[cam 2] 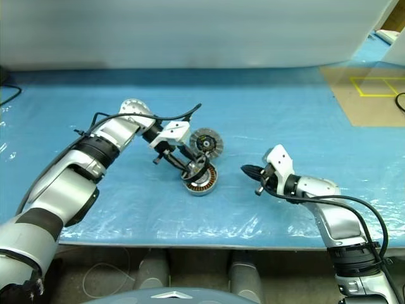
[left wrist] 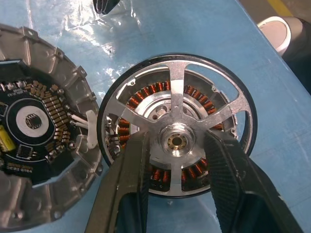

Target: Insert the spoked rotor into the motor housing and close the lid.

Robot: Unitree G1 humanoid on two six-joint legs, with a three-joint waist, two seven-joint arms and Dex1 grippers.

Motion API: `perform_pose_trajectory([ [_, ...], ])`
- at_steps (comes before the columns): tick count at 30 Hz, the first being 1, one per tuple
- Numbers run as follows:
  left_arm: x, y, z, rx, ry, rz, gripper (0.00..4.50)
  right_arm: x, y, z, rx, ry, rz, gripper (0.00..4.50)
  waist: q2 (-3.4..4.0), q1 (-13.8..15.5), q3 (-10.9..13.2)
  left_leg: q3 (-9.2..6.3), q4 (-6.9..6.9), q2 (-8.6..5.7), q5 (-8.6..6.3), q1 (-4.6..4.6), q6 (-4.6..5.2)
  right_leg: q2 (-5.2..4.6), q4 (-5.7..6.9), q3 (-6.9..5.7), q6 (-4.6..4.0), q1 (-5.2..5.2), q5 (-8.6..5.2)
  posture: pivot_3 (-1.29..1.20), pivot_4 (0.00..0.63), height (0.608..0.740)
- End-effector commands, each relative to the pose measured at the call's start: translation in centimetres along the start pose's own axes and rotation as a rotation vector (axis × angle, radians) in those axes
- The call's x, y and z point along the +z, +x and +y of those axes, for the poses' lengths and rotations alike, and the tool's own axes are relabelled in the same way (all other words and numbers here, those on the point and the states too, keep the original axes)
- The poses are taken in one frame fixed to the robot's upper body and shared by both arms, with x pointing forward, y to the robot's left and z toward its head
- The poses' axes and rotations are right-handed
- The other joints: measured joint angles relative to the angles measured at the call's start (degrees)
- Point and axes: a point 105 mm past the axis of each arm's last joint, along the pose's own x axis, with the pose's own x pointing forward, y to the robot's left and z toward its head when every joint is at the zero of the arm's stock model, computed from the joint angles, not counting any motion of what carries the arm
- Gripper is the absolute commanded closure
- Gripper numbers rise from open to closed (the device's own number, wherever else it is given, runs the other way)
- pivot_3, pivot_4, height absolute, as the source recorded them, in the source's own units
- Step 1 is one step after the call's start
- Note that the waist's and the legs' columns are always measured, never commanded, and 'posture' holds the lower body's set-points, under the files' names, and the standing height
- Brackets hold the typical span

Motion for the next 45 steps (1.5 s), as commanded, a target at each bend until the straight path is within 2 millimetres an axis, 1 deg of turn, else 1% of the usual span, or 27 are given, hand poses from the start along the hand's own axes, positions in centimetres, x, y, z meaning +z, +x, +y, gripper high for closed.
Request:
perform_pose_trajectory([
  [1,1.4,-0.6,0.8,0.029,0.044,-0.02,3.19,1.4,-0.1,-0.3,-0.011,-0.038,-0.049,4.5,0.0,0.0,0.0,0.0,0.0,0.0,0.0,0.0,0.0,0.0,0.0,0.0,0.0,0.0,0.0,0.0,0.15,0.74],
  [8,1.8,-0.1,1.0,0.024,0.044,-0.039,3.19,1.2,-0.2,-0.2,-0.015,-0.037,-0.045,4.5,0.0,0.0,0.0,0.0,0.0,0.0,0.0,0.0,0.0,0.0,0.0,0.0,0.0,0.01,0.0,0.0,0.15,0.74],
  [16,1.0,-0.3,0.6,0.013,0.024,0.004,3.19,0.9,-0.2,-0.2,-0.015,-0.037,-0.037,4.5,0.0,0.0,0.0,0.0,0.0,0.0,0.0,0.0,0.0,0.0,-0.01,0.0,0.0,0.0,0.0,0.0,0.15,0.74],
  [22,0.8,-0.5,0.3,0.018,-0.001,0.01,3.19,0.9,0.0,-0.3,-0.011,-0.039,-0.033,4.5,0.0,0.0,0.0,0.0,0.0,0.0,0.0,0.0,0.0,0.0,-0.02,0.0,-0.01,0.01,-0.01,0.0,0.15,0.74],
  [32,0.4,0.2,-0.7,-0.004,-0.032,-0.002,3.19,0.9,0.2,-0.3,-0.005,-0.044,-0.033,4.5,0.01,-0.1,0.0,0.0,-0.05,0.0,0.0,0.0,0.0,0.0,-0.08,-0.01,-0.01,0.01,-0.01,0.0,0.15,0.74],
  [45,0.1,0.7,-0.9,-0.015,-0.048,0.027,3.19,1.1,0.3,-0.3,-0.008,-0.051,-0.037,4.5,0.04,-0.1,0.0,0.01,-0.19,-0.01,0.0,0.0,0.0,-0.01,-0.21,-0.02,-0.01,0.01,-0.01,0.0,0.15,0.74],
])
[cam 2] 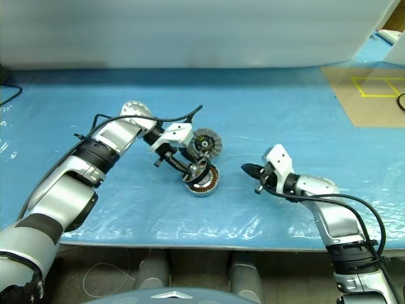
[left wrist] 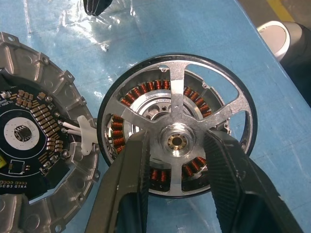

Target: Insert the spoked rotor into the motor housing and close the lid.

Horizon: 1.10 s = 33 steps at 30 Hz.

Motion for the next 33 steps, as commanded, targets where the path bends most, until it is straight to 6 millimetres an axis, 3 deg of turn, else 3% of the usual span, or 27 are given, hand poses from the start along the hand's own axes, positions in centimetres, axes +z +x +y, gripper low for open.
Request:
perform_pose_trajectory([
  [1,-0.2,0.3,-0.2,-0.012,0.004,0.027,2.84,1.2,0.1,0.0,0.002,-0.039,-0.037,4.5,0.0,0.0,0.0,0.0,0.0,0.0,0.0,0.0,0.0,0.0,0.0,0.01,0.0,0.0,0.0,0.0,0.15,0.74],
  [9,-0.1,-0.3,0.5,0.022,0.012,0.051,0.24,1.2,0.2,-0.1,0.002,-0.043,-0.039,4.5,0.01,-0.1,0.0,0.0,0.0,0.0,0.0,-0.01,0.0,0.0,-0.01,0.0,0.0,0.0,0.0,0.0,0.15,0.74],
  [12,-0.2,-0.8,0.5,0.036,0.007,0.055,0.24,1.3,0.2,-0.1,0.003,-0.043,-0.039,4.5,0.01,-0.2,0.0,0.0,-0.02,0.01,0.0,-0.01,0.0,0.01,-0.03,0.0,0.0,-0.01,0.0,0.0,0.15,0.74],
  [15,1.0,-1.3,0.6,0.068,-0.014,-0.044,0.24,1.4,0.2,-0.1,0.005,-0.044,-0.041,4.5,0.01,-0.1,0.0,0.0,-0.02,0.01,0.0,-0.01,0.0,0.01,-0.05,-0.01,0.0,-0.01,0.0,0.0,0.15,0.74],
  [18,2.3,-2.0,0.9,0.125,-0.051,-0.176,0.89,1.6,0.2,-0.1,0.01,-0.043,-0.049,4.5,0.01,-0.1,0.0,0.0,-0.02,0.0,0.0,-0.02,0.0,0.0,-0.07,0.0,0.0,-0.01,0.0,0.0,0.15,0.74],
  [21,3.1,-2.7,0.3,0.158,-0.11,-0.304,1.89,1.9,0.3,0.0,0.016,-0.039,-0.064,4.5,0.02,-0.2,0.0,0.01,-0.06,0.01,0.0,-0.02,0.0,0.01,-0.06,-0.01,0.0,-0.01,0.0,0.0,0.15,0.74],
  [28,2.3,-2.0,-1.8,0.22,-0.214,-0.431,4.33,2.7,0.2,0.5,0.058,-0.034,-0.092,4.5,0.07,-0.3,0.0,0.03,-0.14,0.03,0.0,-0.01,0.0,0.01,-0.11,-0.03,-0.01,-0.03,-0.01,0.0,0.15,0.74],
  [33,1.9,-1.3,-1.4,0.353,-0.215,-0.515,4.47,3.7,0.0,1.3,0.115,-0.042,-0.122,4.5,0.09,-0.2,0.0,0.03,-0.1,0.04,0.0,0.0,0.01,0.0,-0.12,-0.05,-0.02,-0.06,-0.01,0.0,0.15,0.74],
])
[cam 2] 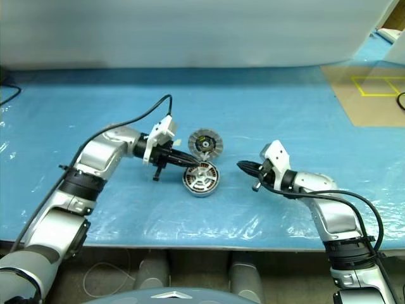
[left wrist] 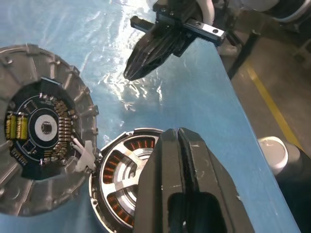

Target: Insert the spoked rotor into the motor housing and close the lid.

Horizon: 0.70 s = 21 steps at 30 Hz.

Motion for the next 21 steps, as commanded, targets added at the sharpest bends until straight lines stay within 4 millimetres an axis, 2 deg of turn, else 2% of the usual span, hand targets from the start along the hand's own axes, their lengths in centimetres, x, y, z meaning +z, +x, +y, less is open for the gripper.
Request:
perform_pose_trajectory([
  [1,1.1,0.1,0.5,0.089,0.088,-0.085,4.47,2.2,-0.3,0.9,0.06,-0.048,-0.06,4.5,0.0,0.0,0.0,0.0,0.01,0.0,0.0,-0.01,0.0,0.0,-0.02,0.01,0.0,0.0,0.0,0.0,0.15,0.74],
  [6,-0.4,1.1,0.1,0.114,0.054,-0.109,4.47,2.0,-0.9,2.4,0.149,-0.071,-0.036,4.5,0.02,-0.1,0.0,0.01,-0.03,0.02,0.0,-0.03,0.0,0.01,-0.02,0.02,0.0,0.0,0.0,0.0,0.15,0.74],
  [11,-0.9,1.5,-0.3,0.109,0.015,-0.131,4.47,1.3,-1.5,4.3,0.238,-0.099,-0.004,4.5,0.02,-0.1,0.0,0.02,-0.04,0.03,-0.01,-0.02,0.01,0.01,-0.03,0.01,0.0,-0.1,0.0,0.0,0.15,0.74],
  [16,-1.0,1.5,0.0,0.147,0.016,-0.173,4.47,0.8,-1.4,5.2,0.255,-0.133,-0.053,4.5,0.02,-0.2,0.0,0.07,-0.02,0.03,-0.01,-0.02,0.01,0.0,-0.04,0.03,0.0,-0.11,-0.01,0.0,0.15,0.74],
  [21,-1.4,1.4,0.1,0.171,0.006,-0.197,4.47,0.6,-1.7,5.2,0.251,-0.13,-0.108,4.5,0.02,-0.2,0.0,0.08,0.0,0.03,-0.01,-0.03,0.02,0.0,-0.03,0.05,0.0,-0.13,-0.01,0.0,0.15,0.74],
])
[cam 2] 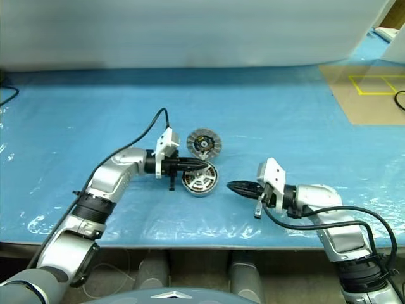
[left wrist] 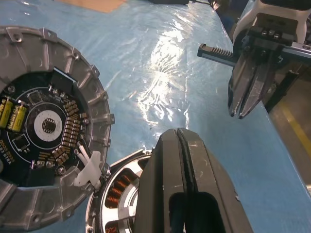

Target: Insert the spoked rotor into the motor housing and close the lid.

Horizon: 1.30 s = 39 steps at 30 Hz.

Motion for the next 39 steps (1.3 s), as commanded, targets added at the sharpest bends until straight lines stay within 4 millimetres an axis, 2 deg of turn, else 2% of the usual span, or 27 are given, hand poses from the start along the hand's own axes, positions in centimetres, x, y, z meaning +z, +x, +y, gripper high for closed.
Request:
perform_pose_trajectory([
  [1,0.5,-0.5,0.2,0.028,0.008,-0.058,4.47,0.6,-0.5,0.1,-0.002,-0.033,-0.069,4.5,0.01,0.0,0.0,0.0,0.0,0.0,0.0,0.0,0.0,0.0,0.0,0.0,0.0,0.0,0.0,0.0,0.15,0.74],
  [7,-0.2,-0.7,0.0,0.043,-0.011,-0.063,4.47,0.6,-0.7,0.2,0.001,-0.035,-0.121,4.5,0.02,0.0,0.0,0.01,0.01,0.0,0.0,-0.05,0.01,0.0,0.0,0.0,0.0,-0.14,0.0,0.0,0.15,0.74],
  [21,-1.5,-0.5,0.0,0.07,-0.036,-0.033,4.47,0.3,-0.4,0.7,0.017,-0.011,-0.109,4.5,0.02,0.0,0.0,0.01,0.02,0.0,0.0,-0.04,0.02,0.0,0.0,0.0,0.0,-0.14,0.0,0.0,0.15,0.74],
  [27,-4.6,-0.2,-0.9,0.04,-0.064,0.134,4.47,0.4,-0.1,0.6,0.014,-0.015,-0.109,4.5,0.07,0.0,-0.1,0.01,0.01,0.01,0.0,-0.02,0.02,0.0,0.01,0.0,0.0,-0.11,0.0,0.0,0.15,0.74],
  [35,-5.3,-0.5,-0.4,0.083,-0.092,0.19,4.47,0.4,0.1,0.4,0.007,-0.021,-0.113,4.5,0.3,0.0,-0.2,0.03,0.0,0.0,0.0,0.07,0.02,-0.01,0.0,0.03,0.0,0.1,-0.01,0.0,0.15,0.74],
  [39,-5.5,-0.8,1.1,0.177,-0.06,0.201,4.47,0.3,0.2,0.3,0.006,-0.019,-0.112,4.5,0.33,0.0,-0.2,0.03,0.02,0.0,0.0,0.09,0.02,-0.01,0.01,0.02,0.0,0.15,-0.01,0.0,0.15,0.74],
])
